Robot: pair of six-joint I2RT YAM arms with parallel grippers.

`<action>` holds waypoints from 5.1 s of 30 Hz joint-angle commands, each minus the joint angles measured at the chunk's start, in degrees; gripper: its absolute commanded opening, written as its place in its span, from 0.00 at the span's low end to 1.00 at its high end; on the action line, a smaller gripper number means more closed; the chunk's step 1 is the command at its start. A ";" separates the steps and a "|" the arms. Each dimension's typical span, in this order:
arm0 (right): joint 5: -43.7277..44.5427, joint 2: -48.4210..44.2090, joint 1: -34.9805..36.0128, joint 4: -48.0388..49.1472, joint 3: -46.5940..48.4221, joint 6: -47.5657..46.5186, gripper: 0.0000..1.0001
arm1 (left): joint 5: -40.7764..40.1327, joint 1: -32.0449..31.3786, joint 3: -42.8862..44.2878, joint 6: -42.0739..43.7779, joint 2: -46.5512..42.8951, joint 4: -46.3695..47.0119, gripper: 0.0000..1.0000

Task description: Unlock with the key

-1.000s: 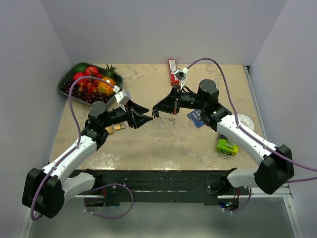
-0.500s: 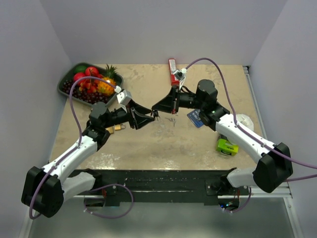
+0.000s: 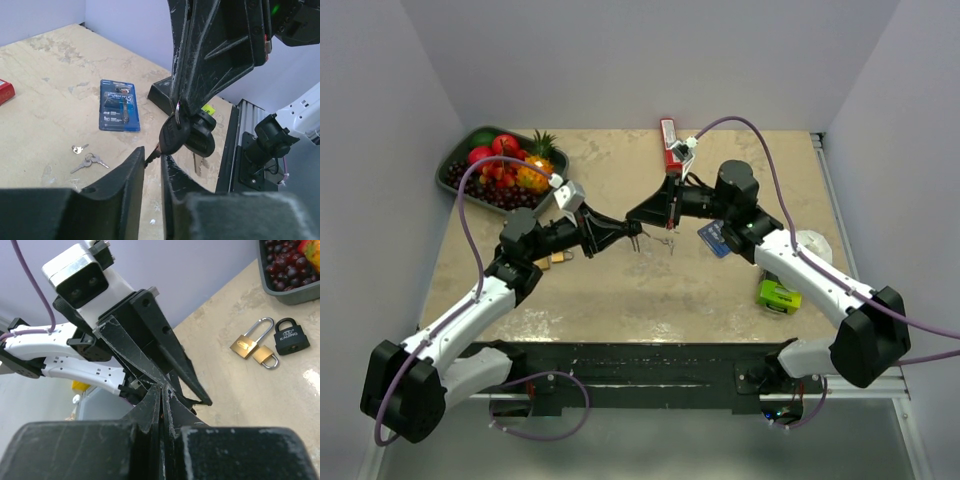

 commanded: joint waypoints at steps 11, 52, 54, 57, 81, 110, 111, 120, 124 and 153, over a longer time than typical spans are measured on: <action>1.31 -3.01 0.32 -4.47 -1.92 -1.90 0.00 | -5.75 -1.70 2.20 15.01 -4.99 -6.80 0.00; -10.73 0.42 -0.30 -25.56 5.37 -12.01 0.68 | -43.45 -31.85 2.12 71.63 -10.79 -21.75 0.00; -9.86 0.07 0.05 -26.96 5.80 -12.88 0.65 | -43.81 -31.94 2.11 71.72 -10.35 -21.75 0.00; -9.24 0.59 0.67 -28.90 6.33 -14.56 0.61 | -44.07 -32.03 2.20 71.81 -10.09 -21.66 0.00; 9.65 0.16 3.66 -32.51 6.42 -20.62 0.00 | -46.78 -32.20 4.13 67.42 -6.75 -22.89 0.00; 30.56 -11.70 8.31 9.22 -19.33 -23.70 0.00 | -41.70 -17.00 4.24 -18.52 -9.21 -14.83 0.74; 31.44 -12.40 9.36 9.94 -19.68 -24.22 0.00 | -41.52 -16.91 3.44 -20.28 -9.30 -12.80 0.73; 39.71 -18.47 13.94 17.50 -24.51 -25.46 0.00 | -41.26 -15.94 0.00 -29.08 -9.38 -1.36 0.73; 41.91 -19.18 15.52 19.34 -25.13 -26.25 0.00 | -40.91 -15.94 0.27 -31.90 -7.37 1.45 0.73; 45.52 -18.48 19.13 18.56 -24.87 -28.98 0.00 | -35.10 -15.77 1.06 -32.62 -1.20 5.95 0.00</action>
